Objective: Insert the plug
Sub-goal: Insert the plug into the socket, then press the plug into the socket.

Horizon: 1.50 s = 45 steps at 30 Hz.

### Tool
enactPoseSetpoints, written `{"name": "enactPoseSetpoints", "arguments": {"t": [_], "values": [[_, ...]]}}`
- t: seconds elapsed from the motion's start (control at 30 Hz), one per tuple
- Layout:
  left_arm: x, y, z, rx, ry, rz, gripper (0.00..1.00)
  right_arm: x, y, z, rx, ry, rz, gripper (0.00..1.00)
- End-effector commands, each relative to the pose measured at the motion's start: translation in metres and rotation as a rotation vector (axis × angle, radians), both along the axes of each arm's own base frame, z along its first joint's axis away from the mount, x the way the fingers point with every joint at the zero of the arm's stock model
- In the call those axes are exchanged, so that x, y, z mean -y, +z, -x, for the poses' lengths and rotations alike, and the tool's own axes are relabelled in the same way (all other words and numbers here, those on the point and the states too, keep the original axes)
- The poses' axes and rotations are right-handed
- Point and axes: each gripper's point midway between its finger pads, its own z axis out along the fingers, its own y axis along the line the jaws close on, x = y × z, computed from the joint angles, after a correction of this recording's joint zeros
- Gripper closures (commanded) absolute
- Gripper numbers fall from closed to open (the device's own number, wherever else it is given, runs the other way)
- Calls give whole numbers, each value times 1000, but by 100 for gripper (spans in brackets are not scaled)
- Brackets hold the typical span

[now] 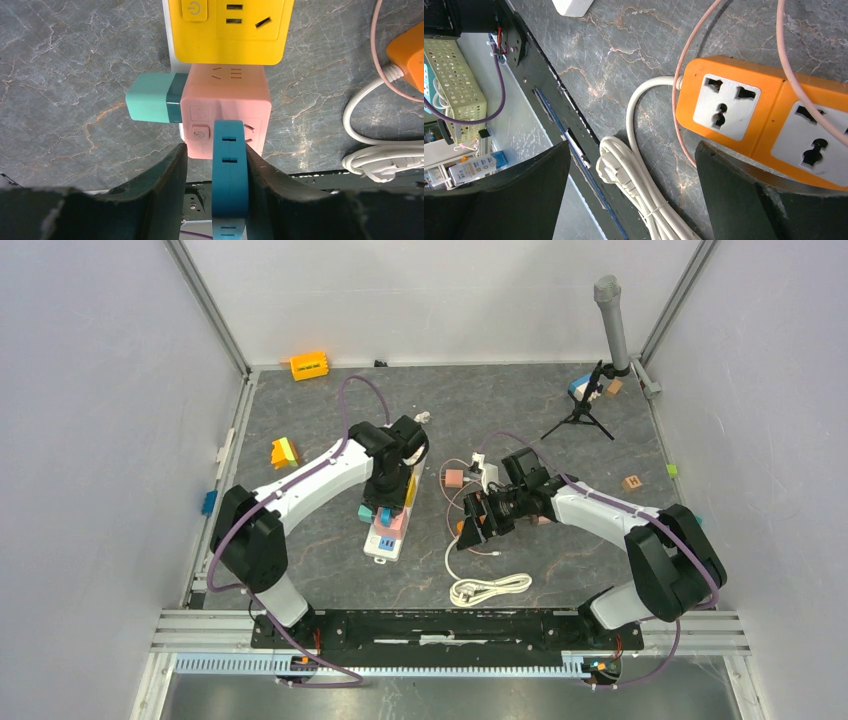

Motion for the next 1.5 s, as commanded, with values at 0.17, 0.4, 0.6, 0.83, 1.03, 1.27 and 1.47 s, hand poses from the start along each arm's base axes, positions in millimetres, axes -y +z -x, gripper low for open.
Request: {"name": "enactPoseSetpoints", "arguments": {"t": [0.17,0.4,0.6,0.83,1.03,1.27,1.47], "values": [[8,21,-3,45,-4,56,55,-8,12,-9,39,20,-42,2],[7,6,2,4,-4,39,74,-9,15,-10,47,24,-50,2],[4,2,4,-3,-5,25,87,-10,16,-11,49,25,-52,2],[-3,2,2,16,14,-3,98,-10,16,-10,52,25,-52,2],[-13,-7,6,10,31,-49,98,-10,17,-11,55,24,-52,2],[-24,-19,11,3,39,-92,98,-10,16,-11,55,24,-52,2],[-27,-34,16,-31,40,-120,98,-10,17,-12,57,23,-52,2]]}}
